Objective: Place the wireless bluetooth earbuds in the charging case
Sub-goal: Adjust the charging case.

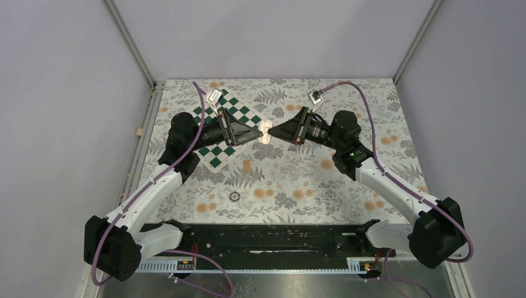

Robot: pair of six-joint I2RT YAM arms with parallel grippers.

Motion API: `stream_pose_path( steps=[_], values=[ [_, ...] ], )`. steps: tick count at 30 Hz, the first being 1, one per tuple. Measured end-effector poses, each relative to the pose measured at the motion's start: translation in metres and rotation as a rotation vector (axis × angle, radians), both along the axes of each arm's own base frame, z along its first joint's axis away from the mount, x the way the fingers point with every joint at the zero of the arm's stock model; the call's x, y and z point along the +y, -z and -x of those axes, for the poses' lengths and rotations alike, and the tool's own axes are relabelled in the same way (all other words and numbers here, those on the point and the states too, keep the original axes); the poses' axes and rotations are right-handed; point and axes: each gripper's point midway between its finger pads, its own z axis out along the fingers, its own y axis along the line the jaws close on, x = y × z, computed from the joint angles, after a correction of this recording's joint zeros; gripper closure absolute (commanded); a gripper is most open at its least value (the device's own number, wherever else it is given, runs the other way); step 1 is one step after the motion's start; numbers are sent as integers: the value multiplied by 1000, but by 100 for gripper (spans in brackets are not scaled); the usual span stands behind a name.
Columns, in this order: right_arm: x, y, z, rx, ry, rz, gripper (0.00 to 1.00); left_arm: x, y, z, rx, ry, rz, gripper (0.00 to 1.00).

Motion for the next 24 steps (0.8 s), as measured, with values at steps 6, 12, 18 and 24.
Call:
stream_pose_path(
  steps=[6,12,18,24],
  values=[
    [0,2,1,3,-4,9,100,0,5,-1,-2,-5,-29,22],
    [0,8,1,16,-4,30,100,4,3,-2,-26,-33,-76,27],
    [0,11,2,22,-5,37,100,6,0,-3,-51,-50,-89,37],
    [0,10,3,21,-14,36,100,6,-1,-2,-54,-49,-87,56]
  ],
)
